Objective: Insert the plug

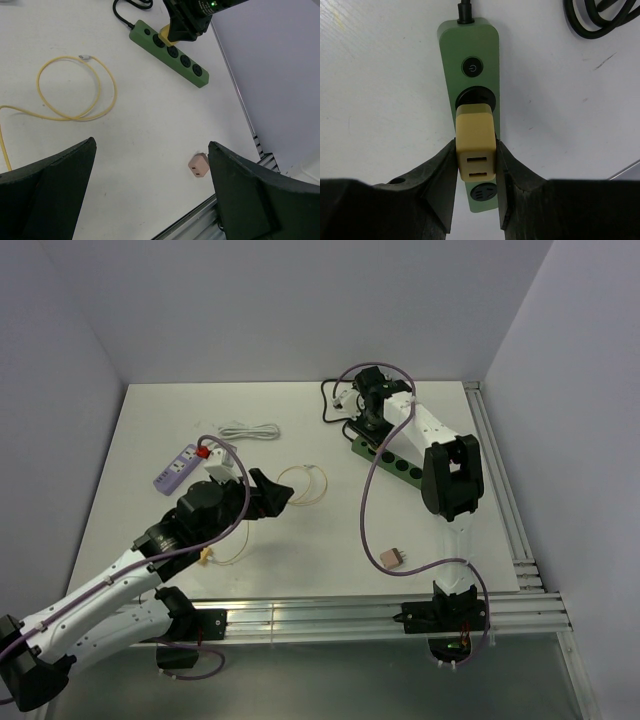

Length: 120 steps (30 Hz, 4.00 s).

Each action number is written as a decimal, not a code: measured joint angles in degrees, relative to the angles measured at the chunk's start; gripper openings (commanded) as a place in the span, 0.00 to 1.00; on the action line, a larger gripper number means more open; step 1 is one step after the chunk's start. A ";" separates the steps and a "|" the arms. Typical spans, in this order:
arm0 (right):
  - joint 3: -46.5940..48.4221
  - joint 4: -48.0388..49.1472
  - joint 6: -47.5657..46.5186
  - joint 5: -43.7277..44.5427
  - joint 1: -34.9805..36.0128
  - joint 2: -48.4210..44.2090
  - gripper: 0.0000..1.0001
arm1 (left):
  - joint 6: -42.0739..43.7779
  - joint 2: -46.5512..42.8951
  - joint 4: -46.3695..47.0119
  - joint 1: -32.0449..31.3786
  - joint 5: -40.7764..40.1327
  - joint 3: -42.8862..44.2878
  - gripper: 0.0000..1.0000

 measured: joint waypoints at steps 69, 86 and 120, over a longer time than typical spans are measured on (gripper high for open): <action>7.61 -4.04 13.03 -9.29 -2.75 6.29 0.00 | -1.09 -1.18 1.40 4.87 8.28 -1.57 0.99; 6.73 -3.32 32.96 -6.62 -1.90 5.95 0.00 | -1.60 -4.24 1.18 5.38 8.37 -2.86 1.00; 3.85 -0.94 33.88 6.05 2.58 4.20 0.42 | -3.56 -9.29 0.98 5.68 8.90 -4.50 1.00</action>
